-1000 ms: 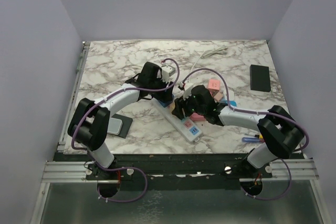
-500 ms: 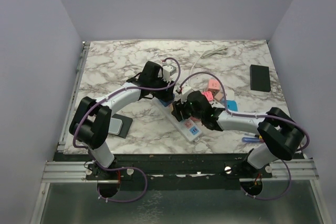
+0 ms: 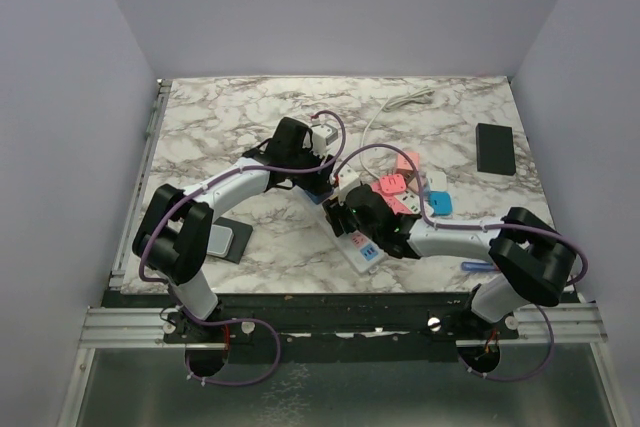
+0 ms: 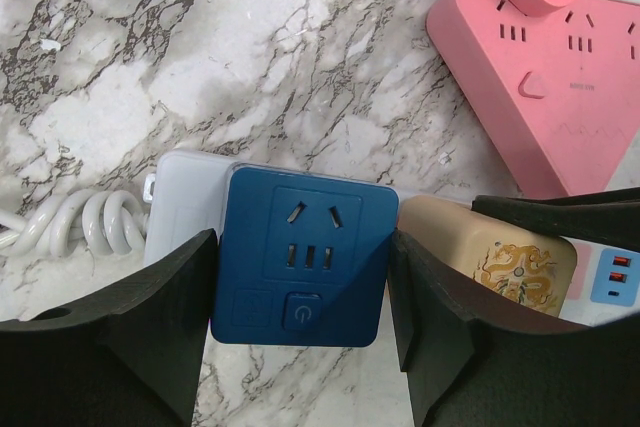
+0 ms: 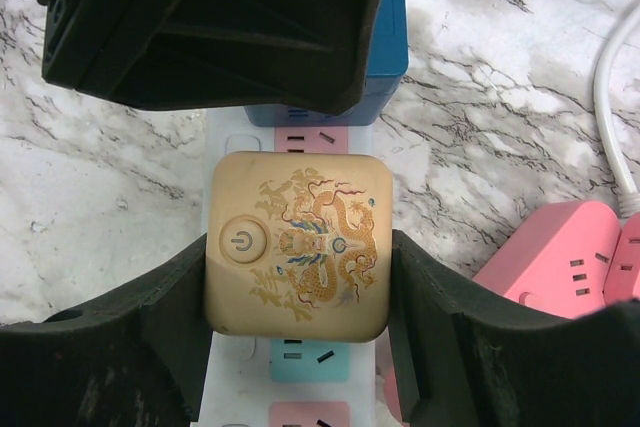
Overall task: Pull the plug off the socket
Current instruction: Remove the plug from the socket.
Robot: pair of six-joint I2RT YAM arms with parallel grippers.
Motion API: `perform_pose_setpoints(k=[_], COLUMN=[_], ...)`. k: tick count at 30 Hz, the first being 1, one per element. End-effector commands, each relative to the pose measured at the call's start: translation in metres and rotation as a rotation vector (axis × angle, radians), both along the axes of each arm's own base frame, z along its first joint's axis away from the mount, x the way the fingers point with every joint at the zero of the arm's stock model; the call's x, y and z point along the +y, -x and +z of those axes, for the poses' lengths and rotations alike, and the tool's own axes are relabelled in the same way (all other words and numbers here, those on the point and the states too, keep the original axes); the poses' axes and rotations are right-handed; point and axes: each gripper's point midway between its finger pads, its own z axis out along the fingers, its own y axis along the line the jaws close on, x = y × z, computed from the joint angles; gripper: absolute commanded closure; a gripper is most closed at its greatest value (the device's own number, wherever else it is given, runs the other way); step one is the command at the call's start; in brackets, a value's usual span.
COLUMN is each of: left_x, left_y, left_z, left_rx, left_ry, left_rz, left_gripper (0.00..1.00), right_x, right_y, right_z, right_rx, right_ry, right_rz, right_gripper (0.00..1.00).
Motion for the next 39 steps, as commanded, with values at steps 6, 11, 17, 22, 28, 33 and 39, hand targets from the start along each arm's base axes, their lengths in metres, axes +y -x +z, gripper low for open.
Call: perform_pose_setpoints(k=[6,11,17,22,28,33,39], left_x=[0.026,0.024,0.022,0.021,0.022,0.024,0.025], left_y=[0.022,0.023,0.023,0.023,0.023,0.023,0.022], left_z=[-0.043,-0.042,-0.04,-0.042,-0.046,-0.048,-0.051], left_rx=[0.121,0.123,0.125,0.128,0.135,0.135,0.14], left_ry=[-0.153,-0.147,-0.142,-0.145,-0.154,-0.162,-0.171], left_rz=[0.029,0.026,0.034,0.044,0.048,0.052,0.056], left_gripper=[1.0,1.0,1.0,1.0,1.0,1.0,1.0], right_x=[-0.009,-0.022,-0.033,-0.036,-0.044,-0.047,-0.036], right_y=[-0.009,-0.018,-0.026,-0.029,-0.03,-0.026,-0.014], right_z=[0.017,0.015,0.009,0.01,0.011,0.011,0.012], right_rx=[0.048,0.129,0.185,0.171,0.121,0.055,-0.037], right_ry=[-0.131,-0.214,-0.237,-0.207,-0.168,-0.102,-0.013], right_rz=[-0.076,-0.081,-0.093,-0.097,-0.141,-0.177,-0.164], right_gripper=[0.99,0.99,0.99,0.99,0.99,0.99,0.99])
